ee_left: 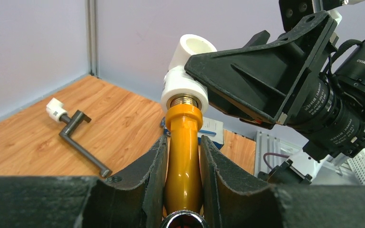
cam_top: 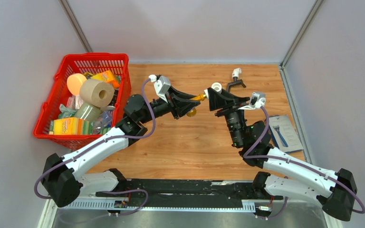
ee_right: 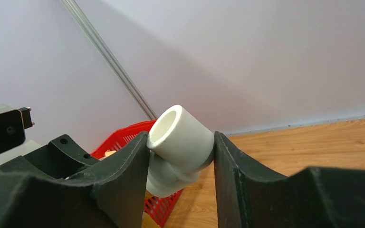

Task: Install the water faucets

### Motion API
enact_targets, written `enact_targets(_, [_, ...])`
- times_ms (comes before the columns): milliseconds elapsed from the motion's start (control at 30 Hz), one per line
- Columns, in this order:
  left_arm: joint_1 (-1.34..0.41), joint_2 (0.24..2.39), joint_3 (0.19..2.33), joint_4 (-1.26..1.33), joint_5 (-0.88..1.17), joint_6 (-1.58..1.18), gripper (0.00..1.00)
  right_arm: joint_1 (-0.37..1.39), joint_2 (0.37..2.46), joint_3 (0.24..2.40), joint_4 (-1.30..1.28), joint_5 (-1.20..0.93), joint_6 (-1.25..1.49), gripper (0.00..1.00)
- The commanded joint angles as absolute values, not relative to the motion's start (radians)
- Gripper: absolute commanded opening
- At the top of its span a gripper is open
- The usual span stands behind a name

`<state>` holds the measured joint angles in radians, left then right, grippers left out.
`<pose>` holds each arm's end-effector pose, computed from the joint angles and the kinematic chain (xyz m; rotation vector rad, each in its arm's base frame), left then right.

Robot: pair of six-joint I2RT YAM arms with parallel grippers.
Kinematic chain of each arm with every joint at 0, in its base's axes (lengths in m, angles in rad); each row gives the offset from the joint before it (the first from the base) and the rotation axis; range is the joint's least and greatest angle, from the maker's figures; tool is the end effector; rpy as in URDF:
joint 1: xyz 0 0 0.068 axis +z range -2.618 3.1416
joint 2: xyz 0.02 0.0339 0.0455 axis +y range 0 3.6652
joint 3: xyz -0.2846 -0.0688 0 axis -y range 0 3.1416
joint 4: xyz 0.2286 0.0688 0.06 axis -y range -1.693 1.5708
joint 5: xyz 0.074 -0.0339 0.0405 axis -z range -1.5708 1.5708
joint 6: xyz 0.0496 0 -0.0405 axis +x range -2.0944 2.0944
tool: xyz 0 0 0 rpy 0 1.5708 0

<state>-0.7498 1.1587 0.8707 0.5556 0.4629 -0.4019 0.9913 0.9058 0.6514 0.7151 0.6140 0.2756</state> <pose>0.1725 -0.1909 0.3982 0.6605 1.2887 -1.2613 0.1243 0.1377 0.3889 0.1413 1.2261 0.7683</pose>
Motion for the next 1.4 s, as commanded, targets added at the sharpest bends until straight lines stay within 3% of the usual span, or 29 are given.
enact_targets(0, [-0.765, 1.166, 0.894, 0.58, 0.495, -0.374, 0.0, 1.02, 0.93, 0.692, 0.666, 0.41, 0.31, 0.0])
enact_targets(233, [-0.765, 1.169, 0.89, 0.548, 0.506, -0.275, 0.0, 1.011, 0.94, 0.736, 0.582, 0.403, 0.347, 0.0])
enact_targets(533, [-0.772, 1.135, 0.888, 0.414, 0.538, 0.073, 0.0, 0.986, 0.976, 0.814, 0.456, 0.367, 0.428, 0.0])
enact_targets(800, [-0.87, 1.12, 0.879, 0.262, 0.364, 0.492, 0.0, 0.973, 1.025, 0.885, 0.333, 0.354, 0.503, 0.0])
enact_targets(1167, [-0.992, 1.156, 0.738, 0.437, 0.031, 0.993, 0.0, 0.939, 1.055, 0.942, 0.23, 0.284, 0.578, 0.0])
enact_targets(1367, [-1.066, 1.262, 0.585, 0.788, -0.176, 1.351, 0.0, 0.914, 1.063, 0.968, 0.169, 0.236, 0.63, 0.0])
